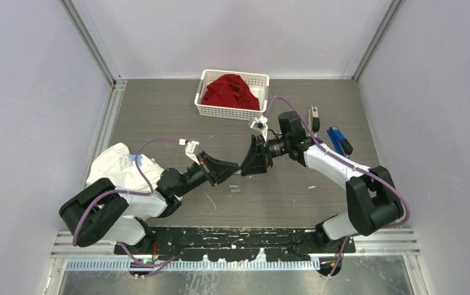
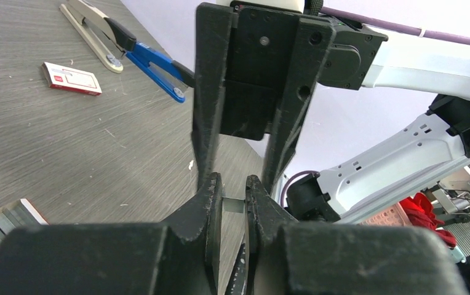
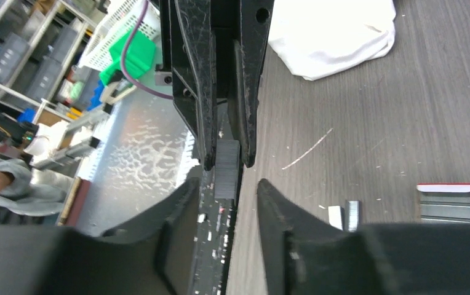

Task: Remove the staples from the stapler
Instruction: Pick up the staple from the center of the board.

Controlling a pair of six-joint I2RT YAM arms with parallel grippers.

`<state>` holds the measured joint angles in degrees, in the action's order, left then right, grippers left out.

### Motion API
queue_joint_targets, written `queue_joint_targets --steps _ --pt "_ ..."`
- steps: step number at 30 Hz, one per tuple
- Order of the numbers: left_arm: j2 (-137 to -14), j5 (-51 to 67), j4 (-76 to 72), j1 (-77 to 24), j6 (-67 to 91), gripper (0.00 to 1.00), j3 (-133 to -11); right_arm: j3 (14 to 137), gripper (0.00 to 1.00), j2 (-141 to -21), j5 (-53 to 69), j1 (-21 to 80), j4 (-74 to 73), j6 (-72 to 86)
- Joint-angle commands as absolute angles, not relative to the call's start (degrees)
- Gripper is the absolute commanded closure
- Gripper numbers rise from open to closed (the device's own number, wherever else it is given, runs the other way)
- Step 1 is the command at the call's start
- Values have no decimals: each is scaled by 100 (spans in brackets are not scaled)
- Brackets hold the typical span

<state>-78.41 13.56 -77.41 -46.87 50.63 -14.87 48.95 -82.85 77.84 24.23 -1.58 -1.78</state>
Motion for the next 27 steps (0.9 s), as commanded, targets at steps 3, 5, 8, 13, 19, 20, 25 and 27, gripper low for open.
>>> queue_joint_targets --steps 3,5,8,13,19,20,25,27 --pt "-7719 1289 -7962 -4687 4869 100 -1568 5059 41 -7977 7625 2392 -735 -983" --pt "-7565 1224 -7589 -4647 4755 100 -1548 5148 38 -7948 7517 2391 -1098 -1349" --pt "-7076 1040 -6420 -4599 4500 100 -1581 5305 37 -7909 7190 2398 -1567 -1805" --pt "-6080 492 -3527 -4593 3945 100 -2057 5427 37 -7867 6747 2394 -2026 -2354" --pt "-5843 45 -1717 -4591 3735 100 -2663 5493 37 -7893 6232 2403 -2208 -2611" --pt "-5927 -25 -1440 -4594 3756 100 -2822 5487 37 -7893 6134 2406 -2213 -2630" --pt "-6557 -258 -277 -4589 3894 100 -3645 5507 38 -7922 5495 2410 -2251 -2743" --pt "-6802 -352 75 -4600 3981 100 -3933 5515 38 -7951 5280 2426 -2272 -2783"
